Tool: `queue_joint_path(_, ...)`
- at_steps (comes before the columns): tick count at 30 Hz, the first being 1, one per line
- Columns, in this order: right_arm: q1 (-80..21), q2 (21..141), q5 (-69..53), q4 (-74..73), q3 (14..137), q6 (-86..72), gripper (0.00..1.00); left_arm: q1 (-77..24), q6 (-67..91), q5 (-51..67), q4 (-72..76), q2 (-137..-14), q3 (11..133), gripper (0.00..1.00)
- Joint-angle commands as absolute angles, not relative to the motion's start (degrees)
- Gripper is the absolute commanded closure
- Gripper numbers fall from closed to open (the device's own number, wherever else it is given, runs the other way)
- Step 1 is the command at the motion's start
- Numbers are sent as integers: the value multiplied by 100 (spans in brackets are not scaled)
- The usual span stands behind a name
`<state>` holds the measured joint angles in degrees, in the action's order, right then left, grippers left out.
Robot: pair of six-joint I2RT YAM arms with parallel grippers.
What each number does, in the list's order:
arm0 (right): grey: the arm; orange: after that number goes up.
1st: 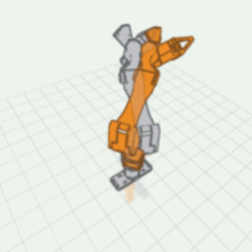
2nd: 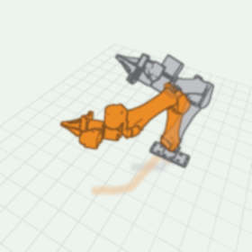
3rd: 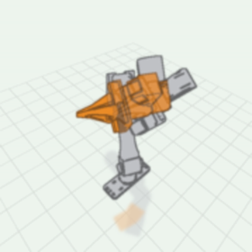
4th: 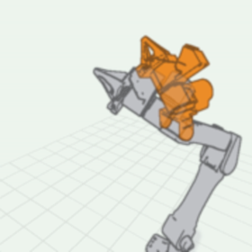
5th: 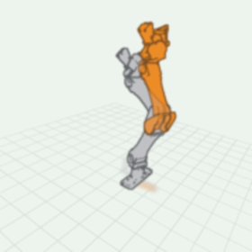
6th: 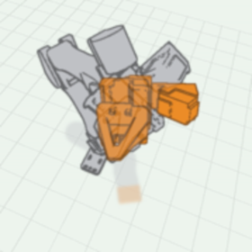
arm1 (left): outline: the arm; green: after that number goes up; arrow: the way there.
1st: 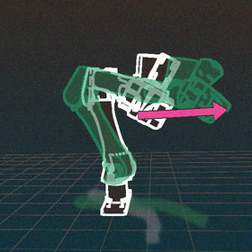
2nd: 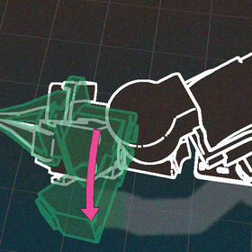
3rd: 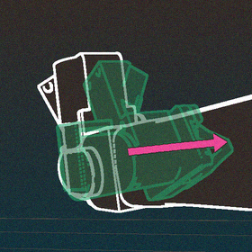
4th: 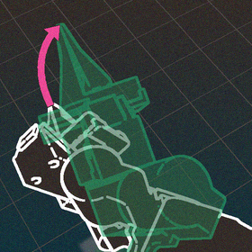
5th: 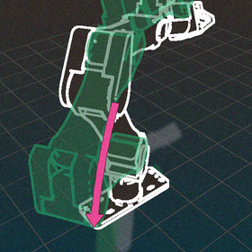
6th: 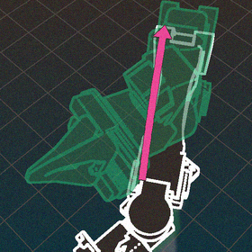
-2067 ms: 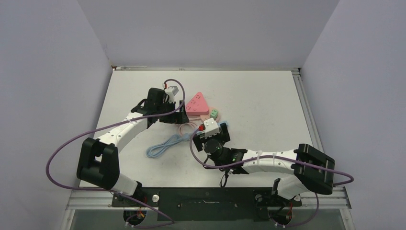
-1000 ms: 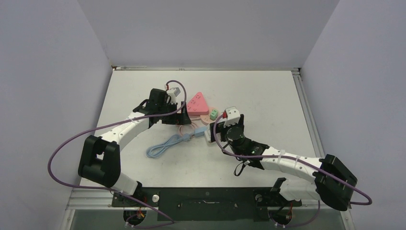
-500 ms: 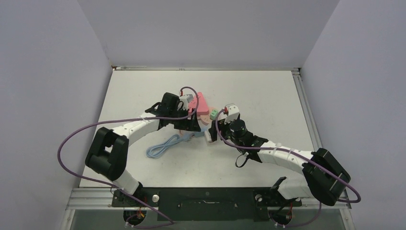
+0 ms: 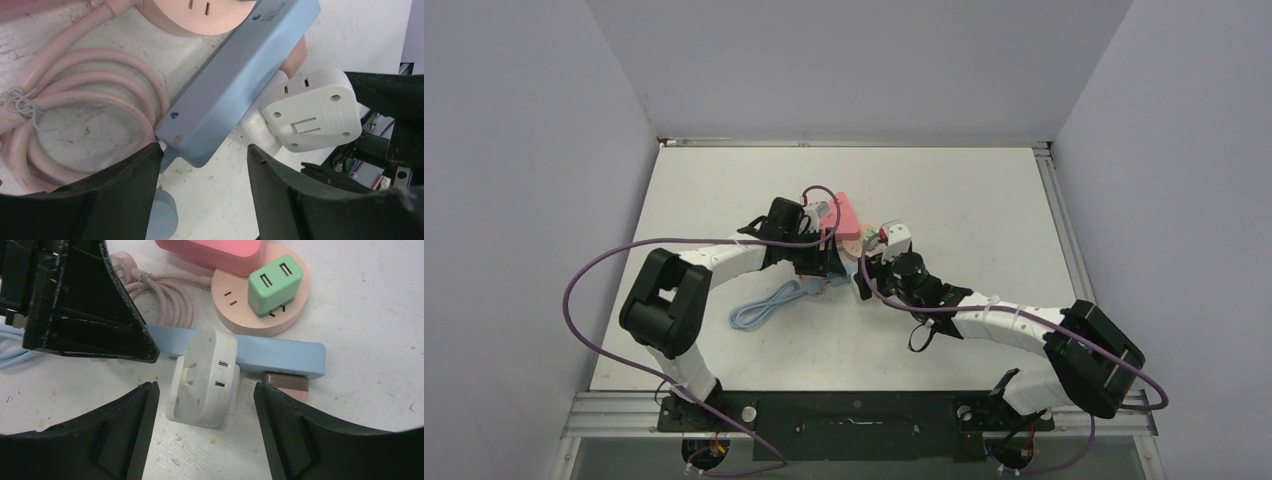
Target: Pull the plug off the socket
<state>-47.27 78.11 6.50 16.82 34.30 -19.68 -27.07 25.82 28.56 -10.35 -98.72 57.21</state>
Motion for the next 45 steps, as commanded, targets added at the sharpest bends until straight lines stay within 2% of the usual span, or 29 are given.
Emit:
queue_joint_path(1,-5055,8064,1108,1775,3849,-1775,32,-2703,2687,2938,-832,-9966,5855,42)
queue_joint_path(9,-5496,8367,2215,1508,4122,-1756,42,-2698,2707,2912,-833,-10093,5857,46)
queue_joint_path(25,-5408,8584,2131,1566,4096,-1775,50,-2707,2713,2949,-852,-10219,5878,54)
queue_joint_path(30,-5351,8629,2148,1564,4079,-1813,58,-2707,2723,2962,-855,-10272,5871,58)
queue_joint_path(35,-5061,8593,1735,1624,3970,-2021,71,-2724,2728,2962,-865,-10333,5872,62)
queue_joint_path(40,-4777,8458,1298,1779,3771,-2180,82,-2772,2709,2930,-895,-10386,5884,64)
queue_joint_path(43,-4730,8422,1137,1889,3715,-2197,92,-2801,2691,2902,-939,-10436,5906,65)
queue_joint_path(45,-4735,8428,1136,1899,3717,-2152,95,-2810,2675,2901,-961,-10441,5921,65)
